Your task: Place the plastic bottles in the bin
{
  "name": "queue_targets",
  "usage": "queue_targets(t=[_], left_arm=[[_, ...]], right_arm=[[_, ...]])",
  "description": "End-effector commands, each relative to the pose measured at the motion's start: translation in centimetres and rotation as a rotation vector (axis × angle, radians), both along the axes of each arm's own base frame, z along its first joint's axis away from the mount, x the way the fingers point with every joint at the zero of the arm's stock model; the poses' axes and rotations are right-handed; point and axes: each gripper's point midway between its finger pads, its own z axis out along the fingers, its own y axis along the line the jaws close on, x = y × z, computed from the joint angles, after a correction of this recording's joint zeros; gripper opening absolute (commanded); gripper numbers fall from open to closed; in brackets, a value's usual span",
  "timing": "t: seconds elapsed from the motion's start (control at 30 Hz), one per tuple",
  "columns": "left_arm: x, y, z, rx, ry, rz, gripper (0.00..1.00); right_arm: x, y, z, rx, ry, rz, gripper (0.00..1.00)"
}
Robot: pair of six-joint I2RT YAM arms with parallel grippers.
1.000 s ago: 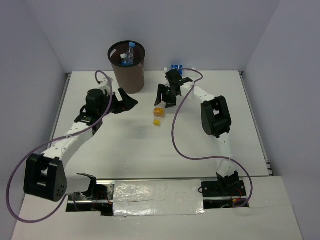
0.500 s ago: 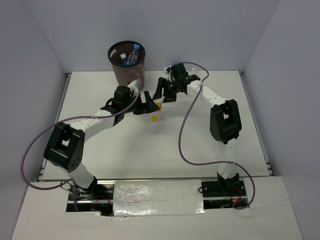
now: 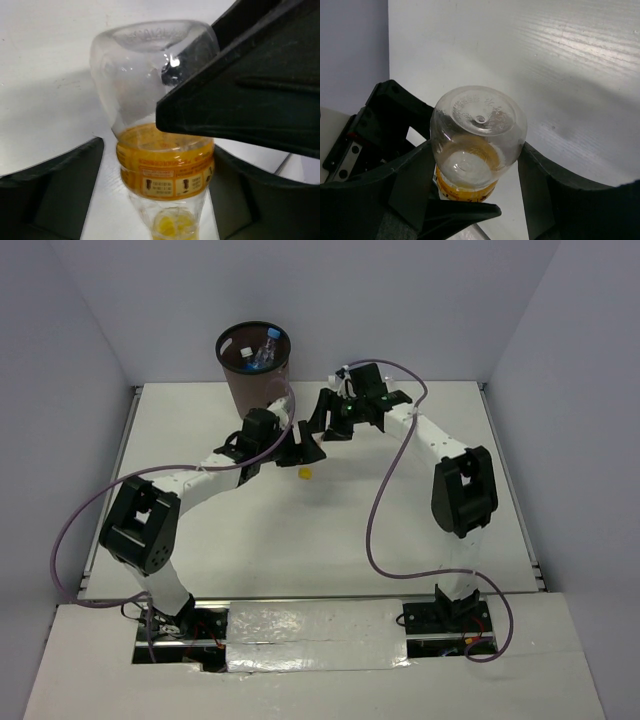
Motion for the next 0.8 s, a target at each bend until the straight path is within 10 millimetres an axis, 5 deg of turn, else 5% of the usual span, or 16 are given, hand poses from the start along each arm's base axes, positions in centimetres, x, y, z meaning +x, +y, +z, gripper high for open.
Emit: queue_targets(t=[0.0,0.13,0.23,0.27,0.5,0.6,0.7,0.77], left_arm=[[1.3,-0.3,2.2,-0.009,-0.082,0.01,0.83],[1.5,-1.1,3.9,-0.038,-0.11,-0.046,0.48],[2.0,-0.9,5.2,-0.038,-0.137,-0.052,0.38],[2.1,-0.7,5.9,-0.037,-0.154,-0.049,0.38],[4.8,3.5,9.7,-0.006,-0.243,0.001,0.37],[6.8,5.2,13.2,-0.014,-0.318,0.022,0.38],[9.7,6.6,16.7,-0.054,-0.394,0.042,0.38],[11.6,7.8,20.7,-0.123,-0.475,0.068,0.38]], right_arm=[[-0.6,0.0,4.9,0.096,-0.113,0.038,0.37],[-0.7,-0.1,5.4,0.114,-0.16,0.081,0.61],[-0.3,-0.6,5.6,0.114,-0.206,0.123,0.82],[0.0,-0.9,5.9,0.119,-0.227,0.127,0.99],[2.4,-6.2,10.0,0.166,-0.429,0.13,1.0],[1.8,-7.0,12.1,0.179,-0.557,0.195,1.0],[0.9,-7.2,12.1,0.174,-0.608,0.29,1.0],[0.4,-7.3,11.9,0.168,-0.632,0.318,1.0]])
